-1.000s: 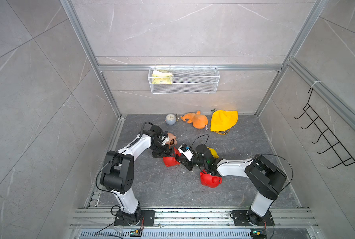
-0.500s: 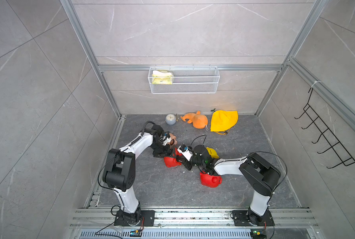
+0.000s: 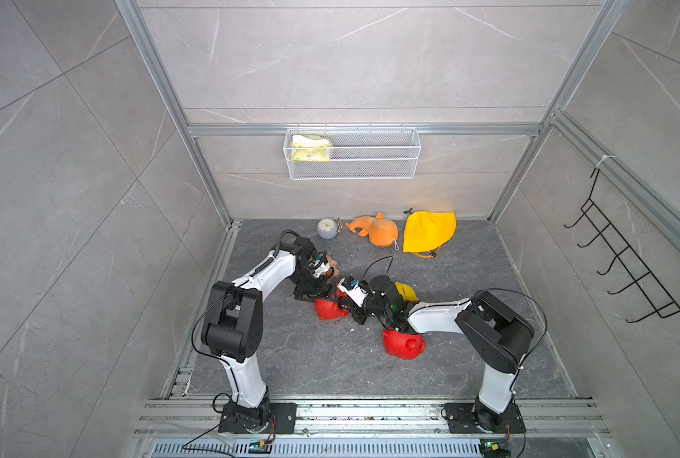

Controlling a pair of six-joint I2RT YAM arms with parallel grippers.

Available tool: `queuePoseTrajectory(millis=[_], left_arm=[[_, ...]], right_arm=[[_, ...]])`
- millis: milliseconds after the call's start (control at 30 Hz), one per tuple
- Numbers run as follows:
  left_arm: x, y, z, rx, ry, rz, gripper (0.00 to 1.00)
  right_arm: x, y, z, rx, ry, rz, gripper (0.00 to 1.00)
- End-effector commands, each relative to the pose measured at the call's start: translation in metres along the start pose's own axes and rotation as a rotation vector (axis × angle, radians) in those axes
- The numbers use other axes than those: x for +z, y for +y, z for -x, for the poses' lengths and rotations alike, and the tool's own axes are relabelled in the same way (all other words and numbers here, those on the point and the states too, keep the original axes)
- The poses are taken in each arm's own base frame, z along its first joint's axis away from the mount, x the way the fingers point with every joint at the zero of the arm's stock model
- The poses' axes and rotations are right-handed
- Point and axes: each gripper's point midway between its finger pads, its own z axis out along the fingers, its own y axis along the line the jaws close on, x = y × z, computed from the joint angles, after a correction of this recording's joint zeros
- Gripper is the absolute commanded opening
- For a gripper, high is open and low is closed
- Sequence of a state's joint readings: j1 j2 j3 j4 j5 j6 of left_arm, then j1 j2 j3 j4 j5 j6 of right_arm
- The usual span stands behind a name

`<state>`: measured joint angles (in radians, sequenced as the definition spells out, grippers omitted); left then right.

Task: Open piggy banks
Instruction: Open the lid on the piggy bank.

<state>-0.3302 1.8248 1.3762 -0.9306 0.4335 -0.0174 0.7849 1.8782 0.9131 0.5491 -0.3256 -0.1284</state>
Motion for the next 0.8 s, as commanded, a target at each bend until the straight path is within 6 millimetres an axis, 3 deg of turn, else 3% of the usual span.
queuePoseTrajectory(millis=[0,67,333,467,767], left_arm=[[0.004,-0.031,-0.002,0.038,0.034,-0.129,0.91],[0.003,-0.032,-0.003,0.039,0.032,-0.133,0.91],[-0.004,-0.036,-0.002,0.026,-0.002,-0.141,1.00],[-0.011,-0.033,0.012,0.011,-0.100,-0.132,1.00],[-0.005,-0.020,0.039,-0.016,-0.203,-0.102,1.00]], right_arm=[[0.014,0.015,0.003,-0.015,-0.005,0.057,0.06],[0.014,0.015,0.003,-0.011,-0.005,0.053,0.00],[0.013,0.017,-0.007,-0.005,0.030,0.047,0.00],[0.008,0.022,-0.012,0.010,0.036,0.046,0.00],[0.006,0.019,-0.021,0.066,0.057,0.014,0.00]])
